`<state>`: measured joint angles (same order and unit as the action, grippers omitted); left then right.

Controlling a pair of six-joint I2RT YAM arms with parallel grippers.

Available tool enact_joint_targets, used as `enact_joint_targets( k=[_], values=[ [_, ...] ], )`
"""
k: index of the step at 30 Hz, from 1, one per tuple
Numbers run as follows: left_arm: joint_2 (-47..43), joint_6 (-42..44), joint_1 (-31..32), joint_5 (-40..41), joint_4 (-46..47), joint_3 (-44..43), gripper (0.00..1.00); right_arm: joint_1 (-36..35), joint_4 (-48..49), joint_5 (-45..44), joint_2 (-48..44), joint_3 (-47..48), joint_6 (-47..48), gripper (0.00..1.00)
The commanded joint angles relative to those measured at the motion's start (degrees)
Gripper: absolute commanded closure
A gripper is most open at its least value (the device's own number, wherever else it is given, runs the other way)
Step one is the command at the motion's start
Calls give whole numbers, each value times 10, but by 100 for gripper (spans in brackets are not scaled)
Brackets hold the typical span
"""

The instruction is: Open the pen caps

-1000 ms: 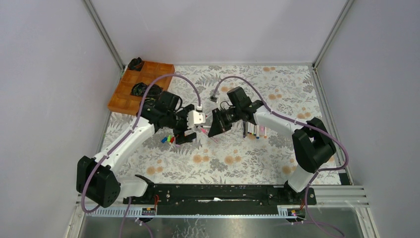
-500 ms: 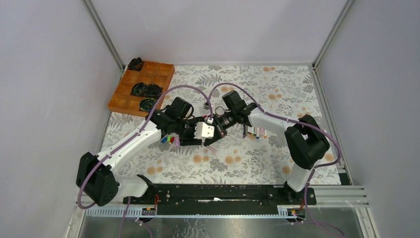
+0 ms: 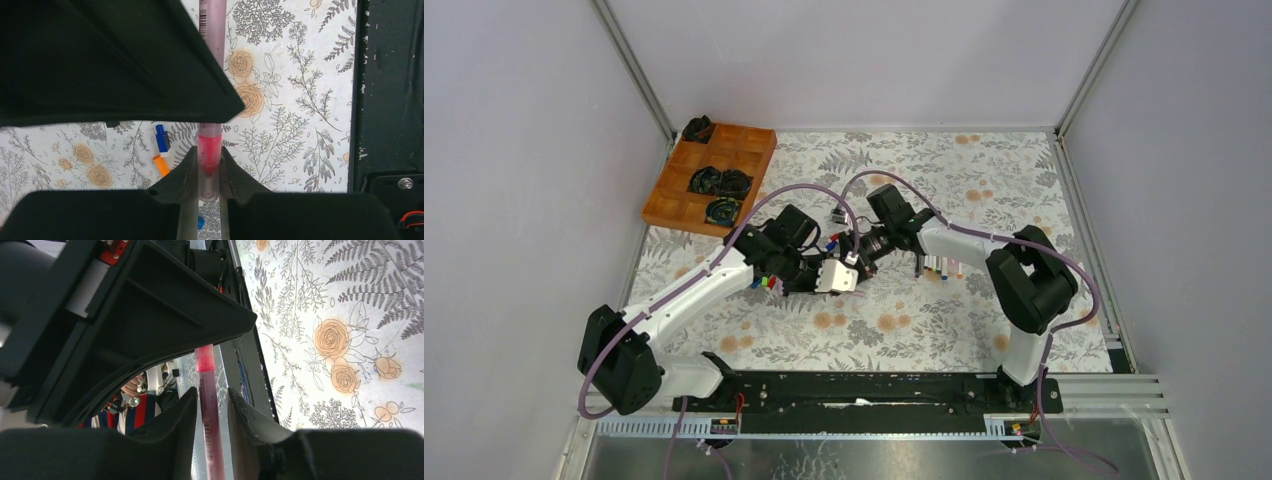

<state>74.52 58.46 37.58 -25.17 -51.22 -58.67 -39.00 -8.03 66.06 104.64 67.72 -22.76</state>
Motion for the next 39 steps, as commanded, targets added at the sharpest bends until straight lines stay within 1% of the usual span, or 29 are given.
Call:
enact_joint_targets(
  k=[1,3,4,6,8,9,10,12,15,19,22,28,35,37,39],
  values=[
    [8,-10,5,11,24,-9,100,-29,23,17,19,23,-15,64],
    [7,-7,6,11,23,-9,100,-36,26,25,26,23,-14,64],
    [6,-5,5,11,21,-9,100,-38,27,28,27,23,-14,67],
    [5,1,6,11,16,-10,100,-38,27,28,26,22,-12,77],
    [4,8,6,17,11,-10,100,-38,19,24,21,21,-3,92],
    [3,12,6,22,9,-9,100,-37,11,18,19,21,4,99],
    [2,17,6,29,7,-8,100,-35,0,12,17,21,11,100],
    [1,27,5,52,10,-2,100,-28,-12,1,11,15,20,100],
    [-1,43,-1,104,38,21,100,-4,-12,-11,-9,-12,23,100],
    [-3,79,-23,152,68,49,100,37,-21,-30,-41,-41,32,100],
    [14,97,-64,159,73,50,100,56,-41,-44,-64,-54,50,100],
    [41,117,-140,152,82,38,100,65,-60,-67,-97,-82,68,100],
    [24,138,-165,154,86,58,100,73,-31,-89,-119,-115,44,100],
    [27,128,-170,149,91,64,100,79,-34,-118,-124,-113,43,100],
    [41,96,-175,141,105,65,100,88,-44,-190,-131,-109,39,100]
  ],
)
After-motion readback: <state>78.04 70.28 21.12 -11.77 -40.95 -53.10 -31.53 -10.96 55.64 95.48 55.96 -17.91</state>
